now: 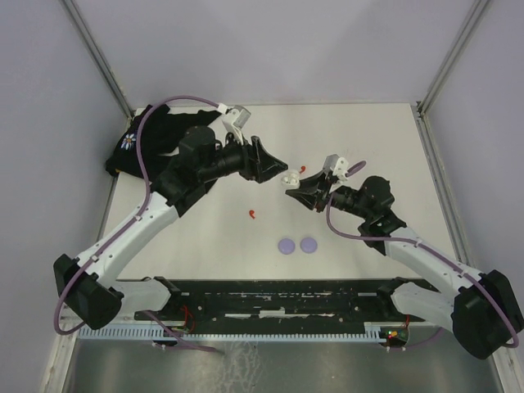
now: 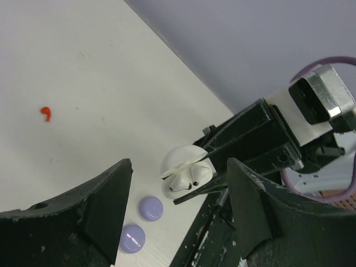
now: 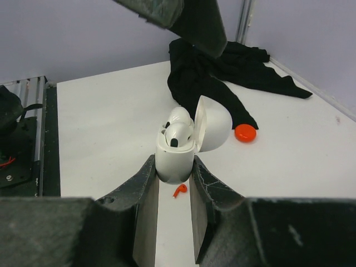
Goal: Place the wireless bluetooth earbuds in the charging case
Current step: Place the earbud in the charging case, then close the charging case, then place the charging case at the center of the board, then pick up the charging case at the center of the board.
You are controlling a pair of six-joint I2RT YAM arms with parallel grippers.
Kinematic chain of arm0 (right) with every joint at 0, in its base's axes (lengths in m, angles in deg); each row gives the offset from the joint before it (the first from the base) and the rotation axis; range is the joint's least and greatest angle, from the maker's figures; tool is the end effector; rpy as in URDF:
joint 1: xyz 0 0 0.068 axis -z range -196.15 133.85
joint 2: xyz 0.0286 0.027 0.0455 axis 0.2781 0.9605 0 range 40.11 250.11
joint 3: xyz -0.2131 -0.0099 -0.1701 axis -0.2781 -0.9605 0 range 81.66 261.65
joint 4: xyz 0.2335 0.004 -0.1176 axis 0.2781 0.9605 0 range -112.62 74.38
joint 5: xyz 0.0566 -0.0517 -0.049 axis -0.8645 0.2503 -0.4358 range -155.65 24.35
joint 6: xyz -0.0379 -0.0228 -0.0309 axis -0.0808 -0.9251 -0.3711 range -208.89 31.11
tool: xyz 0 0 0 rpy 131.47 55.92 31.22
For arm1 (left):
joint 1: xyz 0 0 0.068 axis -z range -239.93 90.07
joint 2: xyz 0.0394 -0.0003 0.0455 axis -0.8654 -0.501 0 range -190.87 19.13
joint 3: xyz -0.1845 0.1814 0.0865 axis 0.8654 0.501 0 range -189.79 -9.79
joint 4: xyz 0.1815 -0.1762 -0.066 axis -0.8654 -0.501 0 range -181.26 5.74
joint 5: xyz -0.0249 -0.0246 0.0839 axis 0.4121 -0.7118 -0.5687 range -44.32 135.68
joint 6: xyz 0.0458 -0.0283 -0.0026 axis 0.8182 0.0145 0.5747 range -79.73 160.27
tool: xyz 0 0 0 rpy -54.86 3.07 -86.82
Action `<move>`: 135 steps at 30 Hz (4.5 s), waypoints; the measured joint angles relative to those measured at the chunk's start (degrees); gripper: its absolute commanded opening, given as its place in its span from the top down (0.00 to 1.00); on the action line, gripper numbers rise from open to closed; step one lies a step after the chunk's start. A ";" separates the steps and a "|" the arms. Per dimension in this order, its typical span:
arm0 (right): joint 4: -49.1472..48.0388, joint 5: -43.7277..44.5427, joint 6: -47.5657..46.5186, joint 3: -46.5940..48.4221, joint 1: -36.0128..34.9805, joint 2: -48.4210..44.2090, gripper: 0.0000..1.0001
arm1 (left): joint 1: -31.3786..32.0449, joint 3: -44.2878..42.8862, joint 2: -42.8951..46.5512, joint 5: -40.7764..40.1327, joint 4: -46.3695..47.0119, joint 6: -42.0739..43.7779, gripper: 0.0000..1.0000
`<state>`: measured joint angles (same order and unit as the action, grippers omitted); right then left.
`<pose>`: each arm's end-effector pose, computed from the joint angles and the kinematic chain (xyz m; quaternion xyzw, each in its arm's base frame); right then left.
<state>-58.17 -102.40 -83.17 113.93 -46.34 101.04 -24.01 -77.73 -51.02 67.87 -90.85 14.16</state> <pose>0.1944 0.1378 0.2917 -0.3640 0.5652 0.4179 0.6111 0.2215 -0.1769 0.3959 0.1885 0.7316 -0.4543 0.4720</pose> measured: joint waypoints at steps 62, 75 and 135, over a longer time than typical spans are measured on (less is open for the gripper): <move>60.15 13.42 23.63 -0.66 6.73 12.52 0.65 | -8.48 18.08 9.14 -28.59 -19.98 -2.43 0.01; 69.46 24.37 24.92 1.44 7.87 6.67 0.31 | -9.09 9.14 -6.34 -29.31 -20.94 -1.01 0.02; 48.26 28.52 20.46 9.18 0.42 -0.28 0.28 | -15.50 -3.78 -26.86 -16.74 -15.72 -12.94 0.53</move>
<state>-9.91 -73.88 -62.72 123.11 -45.93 100.75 -39.51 -81.51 -77.88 51.13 -106.56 1.22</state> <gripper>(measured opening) 0.753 0.582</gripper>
